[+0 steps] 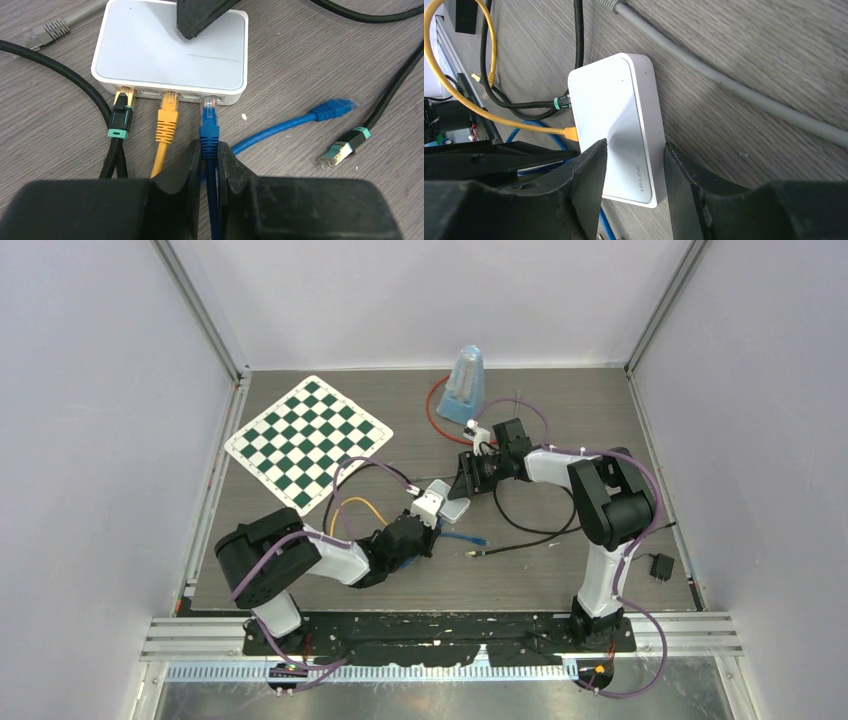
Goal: Insert the plug into the switch port
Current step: Insert the connector into the switch port.
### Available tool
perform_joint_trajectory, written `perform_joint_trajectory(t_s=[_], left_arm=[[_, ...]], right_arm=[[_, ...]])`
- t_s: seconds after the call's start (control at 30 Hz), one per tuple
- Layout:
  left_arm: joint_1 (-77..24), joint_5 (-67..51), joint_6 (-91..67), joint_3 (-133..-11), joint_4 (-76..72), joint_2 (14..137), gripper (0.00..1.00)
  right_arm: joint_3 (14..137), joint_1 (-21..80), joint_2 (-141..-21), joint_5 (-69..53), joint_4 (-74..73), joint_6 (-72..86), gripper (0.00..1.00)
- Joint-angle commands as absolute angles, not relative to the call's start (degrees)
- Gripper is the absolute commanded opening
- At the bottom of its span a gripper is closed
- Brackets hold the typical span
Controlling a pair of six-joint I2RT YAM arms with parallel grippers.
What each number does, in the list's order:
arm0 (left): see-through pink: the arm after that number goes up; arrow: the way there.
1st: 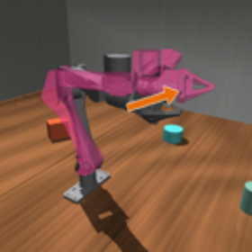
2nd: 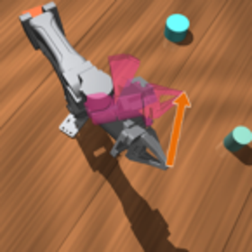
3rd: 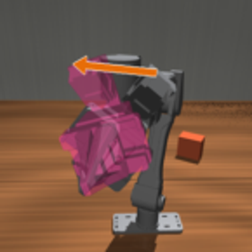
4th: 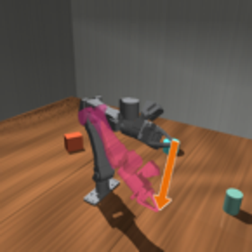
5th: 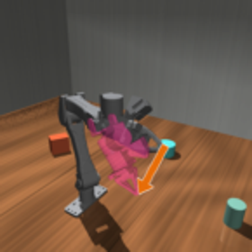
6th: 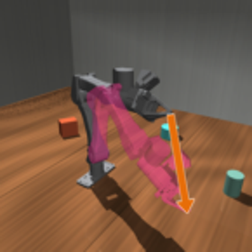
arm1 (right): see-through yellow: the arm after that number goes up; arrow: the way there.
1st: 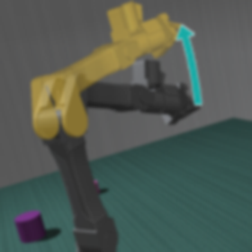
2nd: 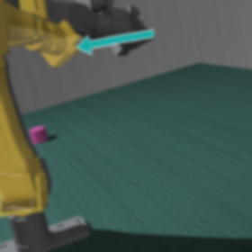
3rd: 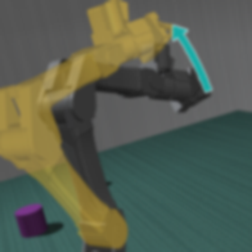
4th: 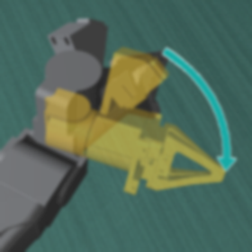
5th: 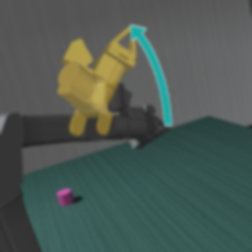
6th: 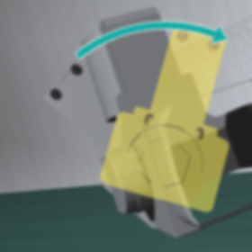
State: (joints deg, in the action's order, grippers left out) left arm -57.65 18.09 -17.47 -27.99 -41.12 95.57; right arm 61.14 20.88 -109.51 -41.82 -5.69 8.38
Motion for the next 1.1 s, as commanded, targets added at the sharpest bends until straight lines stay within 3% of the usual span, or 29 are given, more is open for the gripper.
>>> perform_joint_trajectory(t_s=[0.0,0.33,1.07], left_arm=[[-57.6,18.0,-17.8,-30.1,-43.2,92.7,0.00],[-57.6,17.6,-18.8,-30.2,-43.9,95.2,0.00],[-57.6,15.8,-20.6,-32.4,-44.4,98.0,0.00]], right_arm=[[60.3,21.4,-107.3,-42.4,-8.1,8.8,0.52],[58.8,21.4,-107.0,-42.9,-7.1,9.7,0.46],[50.2,21.4,-105.3,-45.3,2.8,16.2,0.48]])
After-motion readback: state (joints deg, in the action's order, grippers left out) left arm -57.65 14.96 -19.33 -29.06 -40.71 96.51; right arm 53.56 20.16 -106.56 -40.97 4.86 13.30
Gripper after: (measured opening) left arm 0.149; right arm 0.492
